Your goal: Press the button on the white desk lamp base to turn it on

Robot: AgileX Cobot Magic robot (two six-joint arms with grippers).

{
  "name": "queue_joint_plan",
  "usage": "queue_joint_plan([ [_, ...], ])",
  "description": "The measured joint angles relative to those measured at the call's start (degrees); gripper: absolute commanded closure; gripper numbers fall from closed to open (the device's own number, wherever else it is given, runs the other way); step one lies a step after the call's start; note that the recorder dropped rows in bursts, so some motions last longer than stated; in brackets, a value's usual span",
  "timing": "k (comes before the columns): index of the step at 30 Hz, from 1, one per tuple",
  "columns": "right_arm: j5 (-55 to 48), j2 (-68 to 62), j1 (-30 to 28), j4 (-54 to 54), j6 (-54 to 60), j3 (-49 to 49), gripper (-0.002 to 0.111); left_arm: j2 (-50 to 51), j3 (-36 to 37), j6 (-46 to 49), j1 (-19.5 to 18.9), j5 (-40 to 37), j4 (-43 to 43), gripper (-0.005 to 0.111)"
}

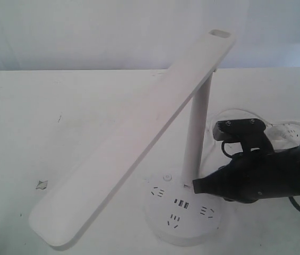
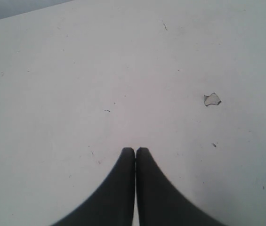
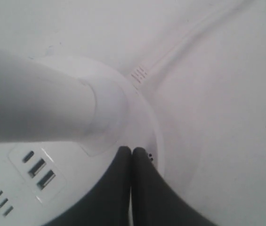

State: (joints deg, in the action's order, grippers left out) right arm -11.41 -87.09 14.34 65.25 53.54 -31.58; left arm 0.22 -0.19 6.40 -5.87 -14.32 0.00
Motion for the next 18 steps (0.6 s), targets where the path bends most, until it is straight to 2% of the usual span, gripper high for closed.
queue_joint_plan([
  [11, 0.4, -3.9, 0.0, 0.5, 0.0, -0.9, 0.108, 0.0, 0.0, 0.0, 0.0, 0.0, 0.0, 0.107],
  [18, -0.6, 3.2, 0.0, 0.1, 0.0, 0.0, 0.108, 0.0, 0.0, 0.0, 0.0, 0.0, 0.0, 0.107],
])
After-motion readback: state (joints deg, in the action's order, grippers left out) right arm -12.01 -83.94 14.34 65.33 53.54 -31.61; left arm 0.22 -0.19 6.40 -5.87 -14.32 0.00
